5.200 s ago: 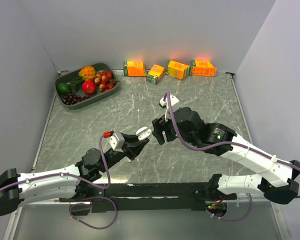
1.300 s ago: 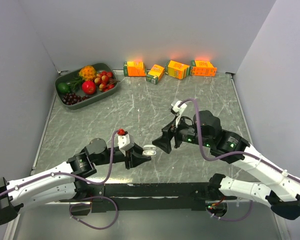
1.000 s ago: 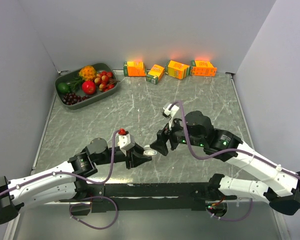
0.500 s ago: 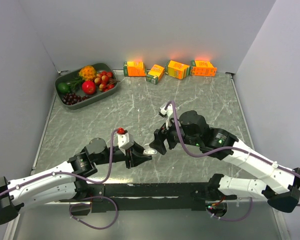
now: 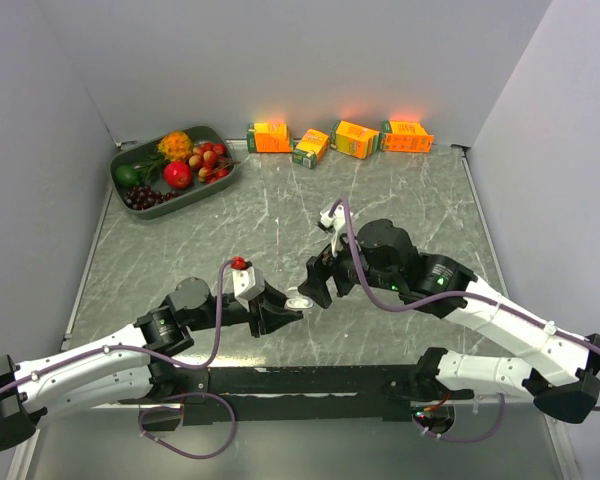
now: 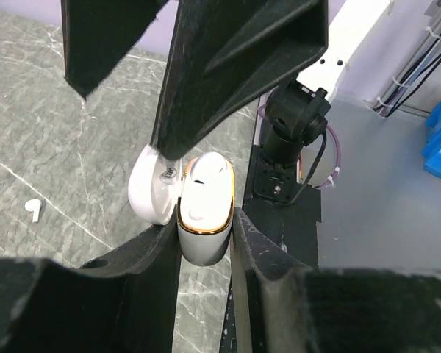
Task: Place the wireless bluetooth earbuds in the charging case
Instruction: Pick up the earbud from the center of the board.
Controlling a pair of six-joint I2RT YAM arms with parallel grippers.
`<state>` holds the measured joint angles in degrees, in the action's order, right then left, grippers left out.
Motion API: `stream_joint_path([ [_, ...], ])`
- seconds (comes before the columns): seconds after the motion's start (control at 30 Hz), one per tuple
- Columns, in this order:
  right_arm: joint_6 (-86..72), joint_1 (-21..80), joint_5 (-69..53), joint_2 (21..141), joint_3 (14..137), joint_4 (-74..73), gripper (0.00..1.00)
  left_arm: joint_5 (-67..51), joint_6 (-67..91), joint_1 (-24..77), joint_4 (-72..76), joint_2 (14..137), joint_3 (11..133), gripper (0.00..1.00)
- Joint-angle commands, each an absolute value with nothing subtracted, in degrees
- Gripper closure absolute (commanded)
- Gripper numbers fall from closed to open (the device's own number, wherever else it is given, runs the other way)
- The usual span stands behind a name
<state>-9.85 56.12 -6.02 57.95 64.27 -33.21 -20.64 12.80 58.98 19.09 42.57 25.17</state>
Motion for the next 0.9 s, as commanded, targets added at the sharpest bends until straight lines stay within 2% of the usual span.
stream_joint_path([
  [0.0,-10.9,56.2,-2.5,55.2,68.8,-33.3,0.11,-20.5,13.0,59.1,22.4,41.7,25.7,0.99],
  [0.13,-13.9,53.0,1.0,52.7,66.6,-32.5,0.08,-19.3,13.3,59.0,22.6,40.6,25.0,0.99],
  [0.33,-25.5,39.8,1.2,53.0,58.7,-31.5,0.1,-15.8,13.4,59.0,21.4,38.7,23.9,0.99],
  [0.67,-32.8,36.5,3.2,69.9,54.1,-24.4,0.12,-15.2,16.1,59.0,22.2,37.4,22.3,0.99],
  [0.87,-37.4,33.3,0.9,77.5,51.2,-19.4,0.17,-13.0,16.4,59.2,21.2,35.0,21.3,0.99],
])
